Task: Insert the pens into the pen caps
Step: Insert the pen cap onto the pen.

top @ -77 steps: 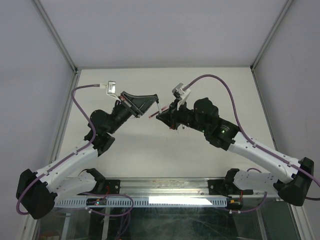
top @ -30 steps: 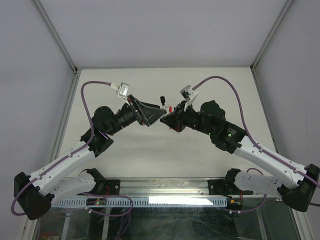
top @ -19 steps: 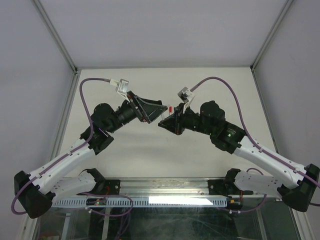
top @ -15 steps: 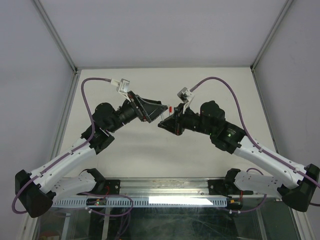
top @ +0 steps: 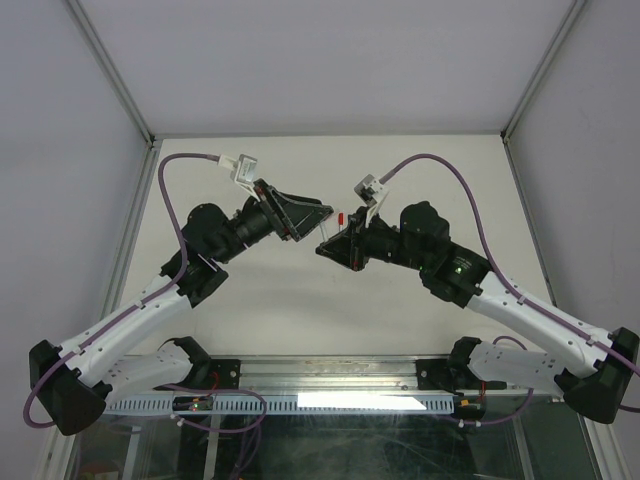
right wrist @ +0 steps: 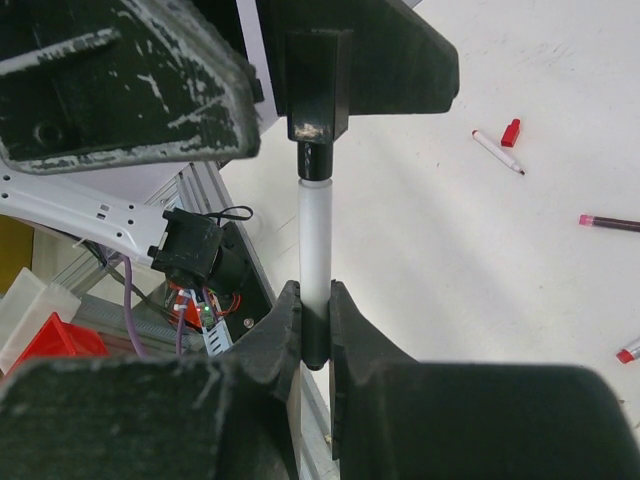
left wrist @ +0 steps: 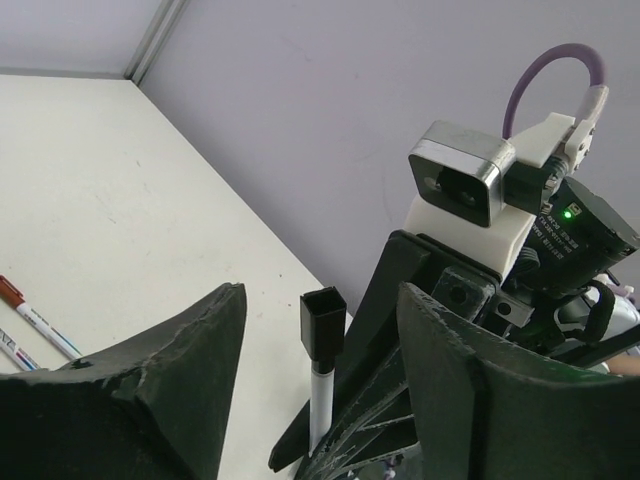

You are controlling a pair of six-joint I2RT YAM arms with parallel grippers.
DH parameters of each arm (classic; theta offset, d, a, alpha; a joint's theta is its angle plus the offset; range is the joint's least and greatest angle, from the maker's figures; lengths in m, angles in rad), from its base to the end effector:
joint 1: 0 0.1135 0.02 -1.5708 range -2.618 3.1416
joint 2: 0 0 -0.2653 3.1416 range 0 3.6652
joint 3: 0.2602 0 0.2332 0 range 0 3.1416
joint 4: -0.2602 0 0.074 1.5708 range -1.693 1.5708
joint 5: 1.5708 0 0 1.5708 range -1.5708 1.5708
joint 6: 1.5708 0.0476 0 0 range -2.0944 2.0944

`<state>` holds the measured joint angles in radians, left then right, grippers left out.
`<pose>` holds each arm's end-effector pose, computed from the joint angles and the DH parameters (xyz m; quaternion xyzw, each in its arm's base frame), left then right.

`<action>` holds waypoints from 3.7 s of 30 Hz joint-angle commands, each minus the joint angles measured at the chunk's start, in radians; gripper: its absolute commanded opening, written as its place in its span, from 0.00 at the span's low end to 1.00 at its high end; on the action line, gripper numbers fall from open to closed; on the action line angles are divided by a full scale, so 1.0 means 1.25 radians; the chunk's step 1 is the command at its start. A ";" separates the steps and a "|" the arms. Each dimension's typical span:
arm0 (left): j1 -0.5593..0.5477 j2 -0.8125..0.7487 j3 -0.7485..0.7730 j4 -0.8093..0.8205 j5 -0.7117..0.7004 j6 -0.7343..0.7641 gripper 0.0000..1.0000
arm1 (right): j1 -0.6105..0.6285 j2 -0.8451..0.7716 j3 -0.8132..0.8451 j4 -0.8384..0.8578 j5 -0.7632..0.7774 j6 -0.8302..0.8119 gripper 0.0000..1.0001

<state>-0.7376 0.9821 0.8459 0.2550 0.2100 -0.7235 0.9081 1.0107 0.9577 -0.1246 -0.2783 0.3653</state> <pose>0.1590 -0.1579 0.3773 0.0830 0.6597 -0.5481 0.5075 0.1282 0.1855 0.3651 -0.2894 0.7080 0.4633 0.4477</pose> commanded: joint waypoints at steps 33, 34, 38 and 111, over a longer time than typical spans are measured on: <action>0.007 0.060 0.083 -0.064 0.120 0.048 0.00 | -0.002 -0.021 0.089 0.079 0.195 -0.070 0.00; 0.006 0.063 0.084 -0.069 0.124 0.053 0.00 | -0.002 -0.015 0.105 0.085 0.209 -0.080 0.00; -0.024 0.074 0.104 -0.117 0.113 0.096 0.00 | -0.010 0.023 0.184 0.084 0.248 -0.125 0.00; -0.153 0.078 0.004 -0.126 -0.053 0.085 0.38 | -0.085 -0.001 0.113 0.014 0.040 -0.156 0.00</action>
<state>-0.8940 1.0821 0.8780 0.2253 0.0109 -0.5983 0.8085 1.0626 1.1229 -0.3492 -0.2276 0.1085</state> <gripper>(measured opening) 0.352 0.100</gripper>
